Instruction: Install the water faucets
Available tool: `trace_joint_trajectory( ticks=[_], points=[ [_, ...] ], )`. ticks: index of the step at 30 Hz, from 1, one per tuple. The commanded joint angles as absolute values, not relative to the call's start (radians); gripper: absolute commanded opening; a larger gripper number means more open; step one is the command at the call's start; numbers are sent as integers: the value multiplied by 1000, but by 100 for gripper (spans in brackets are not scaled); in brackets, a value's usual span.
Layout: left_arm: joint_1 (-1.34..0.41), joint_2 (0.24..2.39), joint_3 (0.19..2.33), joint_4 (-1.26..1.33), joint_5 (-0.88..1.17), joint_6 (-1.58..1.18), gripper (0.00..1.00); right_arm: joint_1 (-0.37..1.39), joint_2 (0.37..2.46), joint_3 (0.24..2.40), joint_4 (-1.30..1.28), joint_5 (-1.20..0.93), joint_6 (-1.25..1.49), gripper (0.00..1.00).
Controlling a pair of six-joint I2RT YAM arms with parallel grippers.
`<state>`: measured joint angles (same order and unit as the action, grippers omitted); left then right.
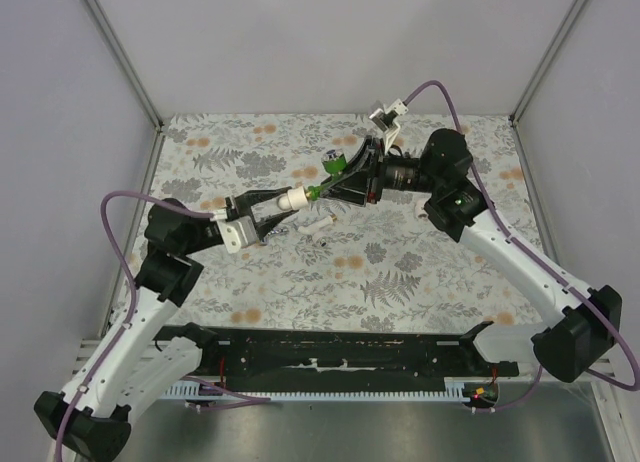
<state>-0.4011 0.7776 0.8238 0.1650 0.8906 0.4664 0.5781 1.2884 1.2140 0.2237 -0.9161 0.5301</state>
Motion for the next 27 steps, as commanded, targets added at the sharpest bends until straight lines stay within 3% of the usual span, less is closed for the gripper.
trace_joint_trajectory(
  ticks=[1,6,17,23,27],
  points=[
    [-468,744,763,189,677,808,2,587,1293,1183,295,-848,718,0],
    [-581,709,660,196,493,1136,2,592,1316,1172,262,-841,816,0],
    [-627,687,489,359,345,1356,2,594,1351,1137,201,-815,959,1],
    [-627,661,460,367,322,1206,2,594,1333,1140,160,-763,908,46],
    [-629,649,457,344,304,1013,2,588,1309,1138,135,-713,859,60]
  ],
)
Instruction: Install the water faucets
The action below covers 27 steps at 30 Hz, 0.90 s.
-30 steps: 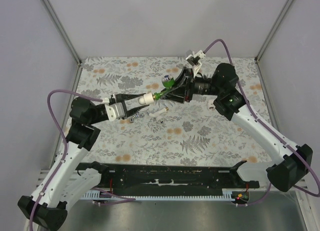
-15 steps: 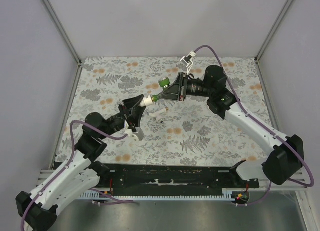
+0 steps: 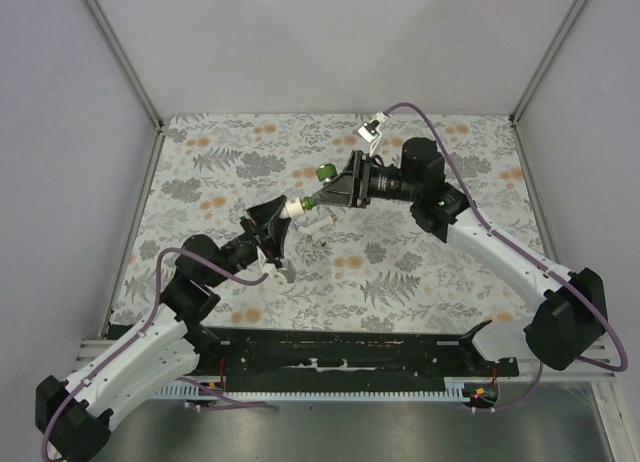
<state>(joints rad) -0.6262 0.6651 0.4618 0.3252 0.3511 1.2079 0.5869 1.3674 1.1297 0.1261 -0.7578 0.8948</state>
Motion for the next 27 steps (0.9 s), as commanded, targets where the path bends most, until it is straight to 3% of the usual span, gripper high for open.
trace_joint_trajectory(
  ticks=[1,4,5,10,15,20,27],
  points=[
    [-629,643,457,325,301,965,2,584,1304,1137,133,-701,850,66],
    [-627,638,468,287,279,772,2,562,1284,1124,118,-670,835,82],
    [-627,634,477,266,279,709,2,549,1275,1117,114,-660,816,97],
    [-626,620,520,164,296,383,2,473,1200,1075,103,-632,613,98],
    [-569,678,604,43,428,57,2,462,1059,1017,9,-635,58,98],
    [-462,751,623,191,670,-284,2,462,922,904,-43,-736,-322,98],
    [-350,1027,690,576,1008,-844,2,462,864,867,-84,-880,-523,95]
  ],
)
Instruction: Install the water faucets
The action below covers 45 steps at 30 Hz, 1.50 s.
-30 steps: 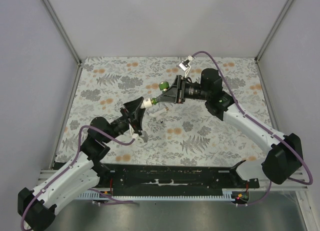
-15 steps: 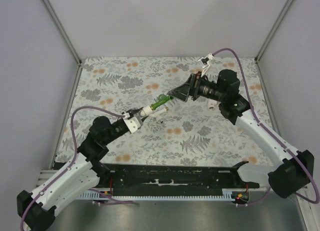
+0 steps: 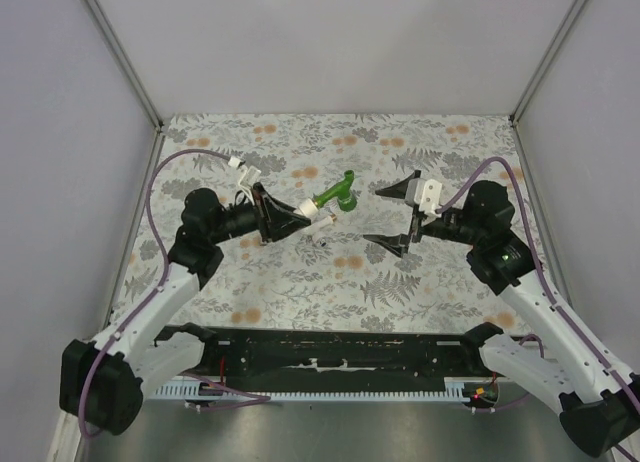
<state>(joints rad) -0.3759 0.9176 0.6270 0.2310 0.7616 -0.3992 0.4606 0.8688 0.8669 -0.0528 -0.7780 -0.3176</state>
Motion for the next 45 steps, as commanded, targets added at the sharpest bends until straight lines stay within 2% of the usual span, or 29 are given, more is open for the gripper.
trace_joint_trajectory(
  ticks=[1,4,7,13,16,23,27,30,35,39,43,45],
  points=[
    [-347,1057,705,624,1029,-927,2,462,862,870,-89,-891,-535,95],
    [-344,1123,753,702,1075,-1124,2,465,862,876,-95,-887,-571,93],
    [-344,1141,781,712,1101,-1201,2,471,874,876,-77,-871,-594,93],
    [-342,1109,844,496,1109,-1140,2,517,903,877,-43,-769,-617,89],
    [-342,1101,862,405,1101,-1098,2,528,900,838,73,-704,-566,86],
    [-341,1094,864,403,1106,-1100,2,528,923,810,141,-653,-454,85],
    [-342,1091,871,410,1114,-1095,2,528,965,825,155,-718,-371,83],
    [-342,1086,874,414,1117,-1077,2,528,995,841,181,-788,-293,76],
    [-341,1069,885,330,1103,-938,2,528,1011,871,190,-876,-168,52],
    [-342,1040,919,63,991,-570,2,528,1014,890,202,-876,-7,36],
    [-347,960,894,-61,809,-231,2,528,1046,914,225,-850,295,15],
    [-357,895,861,-75,705,-64,2,526,1063,919,235,-818,443,13]
  ],
)
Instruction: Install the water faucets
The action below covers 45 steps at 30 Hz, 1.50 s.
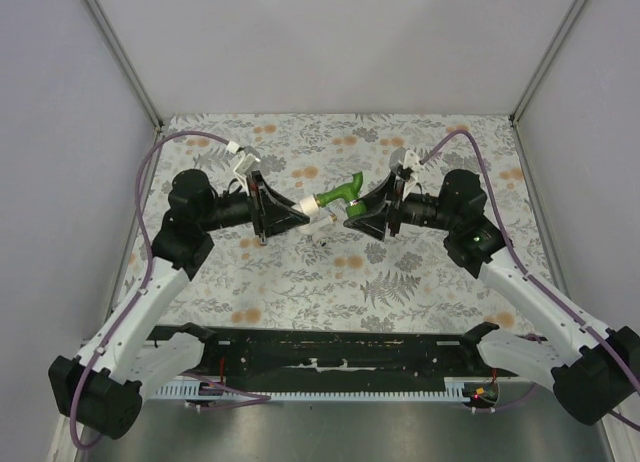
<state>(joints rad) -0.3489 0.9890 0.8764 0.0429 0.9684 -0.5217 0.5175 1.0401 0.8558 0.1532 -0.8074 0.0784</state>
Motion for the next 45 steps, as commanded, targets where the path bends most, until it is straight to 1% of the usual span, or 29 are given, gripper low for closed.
trace_joint_trajectory(
  ticks=[1,3,5,8,11,13,15,17,18,21,23,26,29,30,32,33,36,38,43,45],
  points=[
    [-370,856,841,-77,634,-2,2,528,1071,925,233,-804,504,12],
    [-406,784,787,-80,498,203,2,529,1103,943,219,-813,613,12],
    [-454,721,738,-89,383,338,2,528,1132,966,203,-824,684,12],
    [-514,632,687,-110,240,486,2,528,1179,985,202,-825,771,11],
    [-564,575,658,-147,149,596,2,528,1219,996,206,-815,822,11],
    [-595,563,657,-188,117,632,2,526,1252,1000,204,-810,856,13],
    [-620,563,660,-221,101,637,2,525,1282,1009,212,-819,896,19],
    [-632,569,663,-232,100,602,2,522,1301,1020,232,-841,902,33],
    [-632,575,667,-236,100,565,2,514,1301,1028,232,-848,885,38],
    [-632,607,704,-264,97,402,2,480,1264,1064,160,-850,763,59],
    [-630,639,732,-294,101,292,2,460,1217,1078,100,-839,620,70],
    [-630,661,739,-287,132,125,2,446,1120,1078,-35,-810,277,76],
    [-621,664,733,-258,175,-26,2,446,1016,1019,-127,-790,-63,81],
    [-612,670,738,-252,216,-66,2,446,984,991,-135,-788,-134,84],
    [-574,683,747,-230,331,-142,2,446,933,945,-156,-804,-274,86],
    [-551,692,750,-207,398,-182,2,446,913,933,-176,-816,-338,90],
    [-474,727,758,-126,593,-300,2,446,887,905,-231,-853,-461,90],
    [-437,758,767,-88,681,-345,2,445,882,887,-226,-848,-472,90],
    [-433,810,811,-83,761,-356,2,446,882,842,-161,-847,-500,90],
    [-431,827,831,-80,799,-386,2,448,891,810,-138,-830,-599,91]
  ],
)
